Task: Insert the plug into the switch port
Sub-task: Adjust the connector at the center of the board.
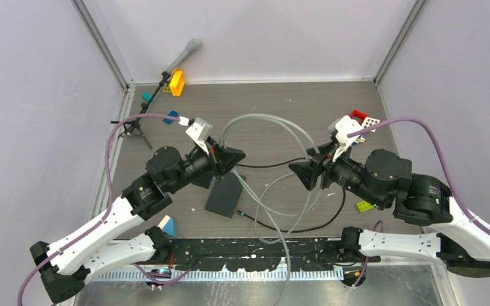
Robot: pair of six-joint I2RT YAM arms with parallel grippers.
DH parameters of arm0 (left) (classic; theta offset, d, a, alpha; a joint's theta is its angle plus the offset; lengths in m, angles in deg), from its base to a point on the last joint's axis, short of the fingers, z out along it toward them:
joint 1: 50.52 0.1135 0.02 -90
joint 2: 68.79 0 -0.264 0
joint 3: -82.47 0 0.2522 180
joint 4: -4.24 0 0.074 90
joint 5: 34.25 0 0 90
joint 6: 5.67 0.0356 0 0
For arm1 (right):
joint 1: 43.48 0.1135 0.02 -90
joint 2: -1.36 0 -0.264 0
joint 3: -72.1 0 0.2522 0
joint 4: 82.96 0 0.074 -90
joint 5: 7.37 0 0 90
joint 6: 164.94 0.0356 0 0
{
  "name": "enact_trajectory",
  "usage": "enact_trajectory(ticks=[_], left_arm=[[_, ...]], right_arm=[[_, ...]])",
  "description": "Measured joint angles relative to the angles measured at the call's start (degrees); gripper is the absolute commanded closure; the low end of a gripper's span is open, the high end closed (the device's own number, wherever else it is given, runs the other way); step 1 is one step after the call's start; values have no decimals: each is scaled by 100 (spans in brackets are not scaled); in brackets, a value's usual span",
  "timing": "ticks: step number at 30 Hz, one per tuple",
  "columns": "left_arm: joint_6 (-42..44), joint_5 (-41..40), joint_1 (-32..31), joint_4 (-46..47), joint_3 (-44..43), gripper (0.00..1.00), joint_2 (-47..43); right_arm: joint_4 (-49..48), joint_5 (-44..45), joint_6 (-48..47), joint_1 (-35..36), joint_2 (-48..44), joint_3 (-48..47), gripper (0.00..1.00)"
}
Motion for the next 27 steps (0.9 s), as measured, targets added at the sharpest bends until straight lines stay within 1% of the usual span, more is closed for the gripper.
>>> enact_trajectory(ticks=[2,4,8,13,17,21,27], left_arm=[[-225,-616,-59,-708,-494,100,223],[-446,-1019,-92,-1097,-710,100,393],[-916,-1816,-284,-1744,-787,100,568],[-1143,-2457,-787,-2155,-800,100,332],[-1333,-2684,-916,-2645,-1049,100,0],[-1609,-2747,-916,-3215,-1513,100,-254],[-2170,-2483,-916,-4395,-2153,100,-361]], right_arm=[[46,299,-74,-4,129,-151,34],[101,457,-114,-4,144,-136,34],[168,675,-116,-4,-122,107,34],[221,1056,-116,-4,-557,175,34],[151,1475,-127,-7,-905,39,34],[37,1794,-166,-11,-946,-227,33],[31,2041,-175,-11,-940,-446,33]])
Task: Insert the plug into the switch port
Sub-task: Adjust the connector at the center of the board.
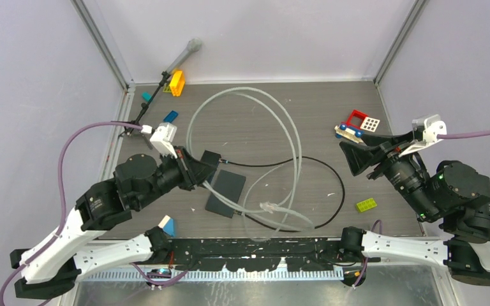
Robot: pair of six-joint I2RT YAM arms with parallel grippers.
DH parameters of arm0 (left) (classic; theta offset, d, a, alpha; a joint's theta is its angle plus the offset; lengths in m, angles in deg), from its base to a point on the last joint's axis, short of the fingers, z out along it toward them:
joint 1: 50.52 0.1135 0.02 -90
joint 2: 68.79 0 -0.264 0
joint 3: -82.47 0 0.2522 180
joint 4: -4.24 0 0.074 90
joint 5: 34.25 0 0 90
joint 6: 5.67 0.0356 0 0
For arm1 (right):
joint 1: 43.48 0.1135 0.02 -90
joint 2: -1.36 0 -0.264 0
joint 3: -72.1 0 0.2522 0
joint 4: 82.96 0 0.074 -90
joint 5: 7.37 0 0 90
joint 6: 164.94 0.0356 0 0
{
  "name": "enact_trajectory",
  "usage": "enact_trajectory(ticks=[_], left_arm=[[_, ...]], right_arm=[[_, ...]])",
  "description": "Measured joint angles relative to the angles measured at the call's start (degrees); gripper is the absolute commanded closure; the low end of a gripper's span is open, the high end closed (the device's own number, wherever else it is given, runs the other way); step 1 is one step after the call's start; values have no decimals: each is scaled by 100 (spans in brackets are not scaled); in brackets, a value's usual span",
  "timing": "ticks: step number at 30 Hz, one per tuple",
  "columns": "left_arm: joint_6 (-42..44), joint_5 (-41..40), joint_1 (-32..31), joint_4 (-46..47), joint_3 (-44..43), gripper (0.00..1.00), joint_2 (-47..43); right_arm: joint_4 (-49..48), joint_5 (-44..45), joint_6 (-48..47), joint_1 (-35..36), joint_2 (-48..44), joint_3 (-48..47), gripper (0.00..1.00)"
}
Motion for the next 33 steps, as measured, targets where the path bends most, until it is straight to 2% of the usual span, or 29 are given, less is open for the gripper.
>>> enact_trajectory(ticks=[9,13,17,20,27,33], left_arm=[[-852,448,-11,-1663,81,100,-505],[-1128,323,-11,-2369,-96,100,-935],[-1305,-136,-11,-2870,-671,100,-1189],[-1447,-662,-2,-2887,-787,100,-1196],[-1814,-1996,7,-2387,-334,100,-1058],[-2173,-2356,7,-1513,310,100,-404]], right_arm=[[42,125,17,0,2,22,33],[74,214,15,0,0,83,33],[122,319,26,0,-20,223,33],[164,367,61,0,-79,365,33],[205,442,199,0,-125,579,33],[203,461,271,0,-42,782,33]])
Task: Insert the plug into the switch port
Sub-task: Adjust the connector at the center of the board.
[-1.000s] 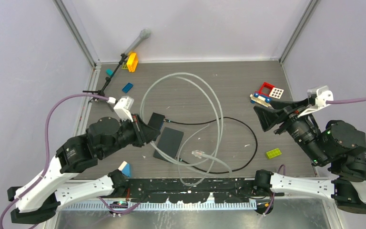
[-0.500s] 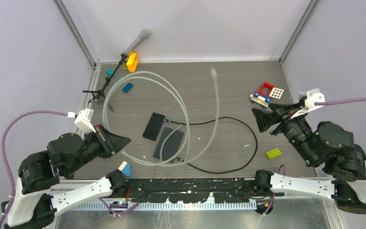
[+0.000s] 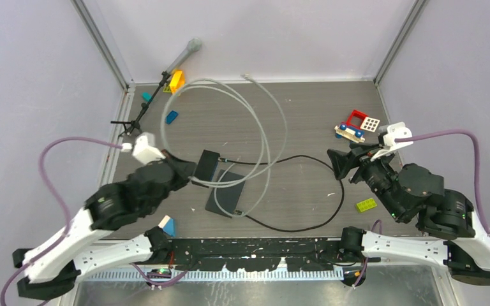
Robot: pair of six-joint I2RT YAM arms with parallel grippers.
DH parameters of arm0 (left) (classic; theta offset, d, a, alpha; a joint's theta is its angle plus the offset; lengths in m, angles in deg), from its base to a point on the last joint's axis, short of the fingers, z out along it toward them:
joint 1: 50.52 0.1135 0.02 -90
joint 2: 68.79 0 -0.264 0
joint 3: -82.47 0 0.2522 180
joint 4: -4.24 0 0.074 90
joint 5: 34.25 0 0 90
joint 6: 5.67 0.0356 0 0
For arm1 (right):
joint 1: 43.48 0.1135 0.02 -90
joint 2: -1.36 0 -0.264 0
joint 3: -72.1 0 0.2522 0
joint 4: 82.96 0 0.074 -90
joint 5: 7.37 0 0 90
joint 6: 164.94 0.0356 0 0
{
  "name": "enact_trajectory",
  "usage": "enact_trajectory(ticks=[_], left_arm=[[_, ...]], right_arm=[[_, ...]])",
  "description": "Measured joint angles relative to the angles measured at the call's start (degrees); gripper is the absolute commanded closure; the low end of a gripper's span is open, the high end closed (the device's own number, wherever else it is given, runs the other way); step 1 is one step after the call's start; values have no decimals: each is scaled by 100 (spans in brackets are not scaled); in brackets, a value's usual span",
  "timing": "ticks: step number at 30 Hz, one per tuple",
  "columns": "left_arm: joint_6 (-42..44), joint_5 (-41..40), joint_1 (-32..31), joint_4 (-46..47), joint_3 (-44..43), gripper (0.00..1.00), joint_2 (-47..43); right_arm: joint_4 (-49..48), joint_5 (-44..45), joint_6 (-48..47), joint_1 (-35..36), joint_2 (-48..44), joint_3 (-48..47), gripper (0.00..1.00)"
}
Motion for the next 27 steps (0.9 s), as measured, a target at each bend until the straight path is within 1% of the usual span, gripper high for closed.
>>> enact_trajectory(ticks=[2,3,4,5,6,7,8,12,13,15,17,21,22,24,27], left_arm=[[-140,44,0,339,225,98,400],[-214,92,0,560,358,85,632],[-286,153,0,881,535,63,890],[-319,208,0,1152,691,26,1082],[-345,295,0,1506,859,4,1394],[-350,393,0,1799,944,1,1751],[-358,496,0,2004,944,0,2116],[-61,927,0,2295,181,0,3648],[66,1003,0,2389,37,0,3829],[232,1078,9,2474,20,0,3823],[407,1078,42,2479,214,0,3456],[778,848,398,2243,833,0,1980],[901,710,483,2124,979,0,1506],[1075,557,715,1996,1132,2,1010],[1425,448,1045,1770,1421,2,345]], right_arm=[[4,68,46,0,55,94,33],[9,105,66,0,81,133,33],[17,153,92,0,109,175,33],[22,188,107,0,122,201,33],[42,240,138,0,138,227,33],[59,278,160,0,144,236,33],[74,306,184,0,144,238,33],[83,400,227,0,142,238,31],[90,398,227,0,146,238,30],[114,378,236,0,170,238,28],[149,304,238,0,251,238,27],[151,-227,243,0,713,243,26],[109,-463,269,0,925,256,26],[-98,-942,407,0,1349,354,27],[-754,-1812,774,0,2006,789,29]])
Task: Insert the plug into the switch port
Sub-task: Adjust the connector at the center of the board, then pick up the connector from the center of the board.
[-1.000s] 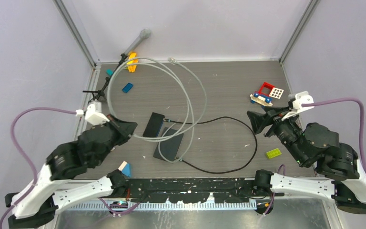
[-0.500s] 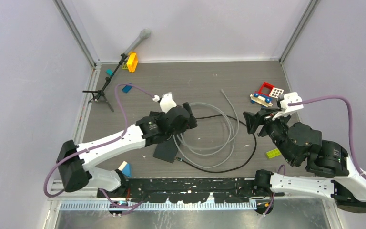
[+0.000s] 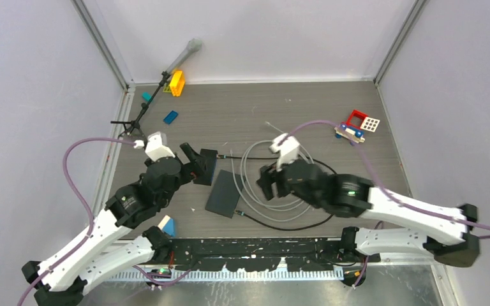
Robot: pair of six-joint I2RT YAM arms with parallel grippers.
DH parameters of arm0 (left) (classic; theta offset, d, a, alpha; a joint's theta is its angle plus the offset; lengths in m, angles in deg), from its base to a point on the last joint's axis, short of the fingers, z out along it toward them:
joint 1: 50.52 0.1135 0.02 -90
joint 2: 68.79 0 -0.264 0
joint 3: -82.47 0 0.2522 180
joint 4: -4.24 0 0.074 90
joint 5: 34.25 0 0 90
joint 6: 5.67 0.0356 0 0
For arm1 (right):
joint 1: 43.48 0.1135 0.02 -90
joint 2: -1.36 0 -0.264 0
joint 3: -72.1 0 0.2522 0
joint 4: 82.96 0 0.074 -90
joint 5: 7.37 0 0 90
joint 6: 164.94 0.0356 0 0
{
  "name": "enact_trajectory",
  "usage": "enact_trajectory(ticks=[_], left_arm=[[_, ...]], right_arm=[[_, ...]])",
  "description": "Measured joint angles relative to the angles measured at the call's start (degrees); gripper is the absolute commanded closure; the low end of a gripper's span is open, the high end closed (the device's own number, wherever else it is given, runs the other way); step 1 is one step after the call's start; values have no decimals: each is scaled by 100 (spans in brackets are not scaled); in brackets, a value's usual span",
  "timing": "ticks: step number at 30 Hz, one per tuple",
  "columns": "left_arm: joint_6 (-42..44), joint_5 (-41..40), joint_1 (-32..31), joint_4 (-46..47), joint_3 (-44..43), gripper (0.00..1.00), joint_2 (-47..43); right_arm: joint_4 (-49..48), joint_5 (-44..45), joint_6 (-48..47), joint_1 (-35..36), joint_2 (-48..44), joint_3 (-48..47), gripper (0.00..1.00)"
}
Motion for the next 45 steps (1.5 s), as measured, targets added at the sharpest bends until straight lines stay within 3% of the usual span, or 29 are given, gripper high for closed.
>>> enact_trajectory(ticks=[6,12,22,42,44,45], left_arm=[[590,411,551,7,629,2,138],[896,1003,874,256,1137,3,496],[1176,1447,1019,721,1344,3,214],[1298,1652,1117,824,1440,3,184],[1300,1665,1132,831,1456,3,184],[1300,1676,1143,831,1464,3,181]], right_arm=[[-1250,-1132,863,0,1318,1187,38],[-1976,-1449,1294,0,2376,1169,43],[-2363,-2450,1158,-275,3309,1217,56],[-2236,-2218,632,-503,4094,1082,56],[-2181,-2166,577,-505,4234,1014,63],[-2164,-2151,540,-505,4280,988,73]])
